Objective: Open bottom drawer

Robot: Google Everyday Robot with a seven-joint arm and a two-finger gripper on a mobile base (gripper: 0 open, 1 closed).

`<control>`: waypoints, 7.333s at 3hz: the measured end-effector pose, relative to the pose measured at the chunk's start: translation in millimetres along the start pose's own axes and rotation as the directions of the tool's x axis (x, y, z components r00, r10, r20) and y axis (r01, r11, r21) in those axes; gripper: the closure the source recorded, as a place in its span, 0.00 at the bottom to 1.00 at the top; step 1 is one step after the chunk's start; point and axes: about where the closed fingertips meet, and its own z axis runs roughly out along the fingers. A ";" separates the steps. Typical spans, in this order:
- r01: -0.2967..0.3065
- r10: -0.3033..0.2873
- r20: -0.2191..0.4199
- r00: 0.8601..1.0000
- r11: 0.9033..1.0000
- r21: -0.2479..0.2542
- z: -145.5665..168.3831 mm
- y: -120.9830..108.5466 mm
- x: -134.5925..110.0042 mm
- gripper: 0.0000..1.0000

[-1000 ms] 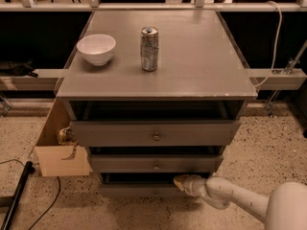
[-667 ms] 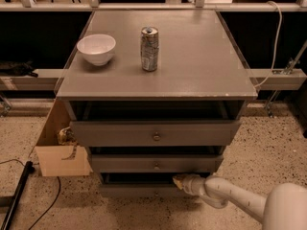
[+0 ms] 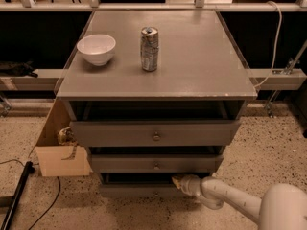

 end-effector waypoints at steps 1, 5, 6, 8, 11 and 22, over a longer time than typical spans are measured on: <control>0.002 0.003 -0.063 0.998 0.998 0.066 5.0 -6.0 3.7 1.00; -0.033 0.038 -0.123 0.992 0.999 0.041 -6.3 3.6 27.9 1.00; -0.028 0.036 -0.151 0.988 0.998 0.053 -7.7 4.5 49.0 1.00; -0.042 0.051 -0.164 0.985 0.998 0.055 -16.0 6.5 55.5 1.00; 0.034 -0.017 -0.169 0.985 0.994 0.100 -20.5 14.5 44.4 1.00; 0.191 -0.175 -0.154 0.973 0.976 0.100 -28.0 11.7 14.5 0.00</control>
Offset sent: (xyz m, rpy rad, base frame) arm 0.0029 -0.0023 -0.0056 -0.0594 0.0294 -0.0285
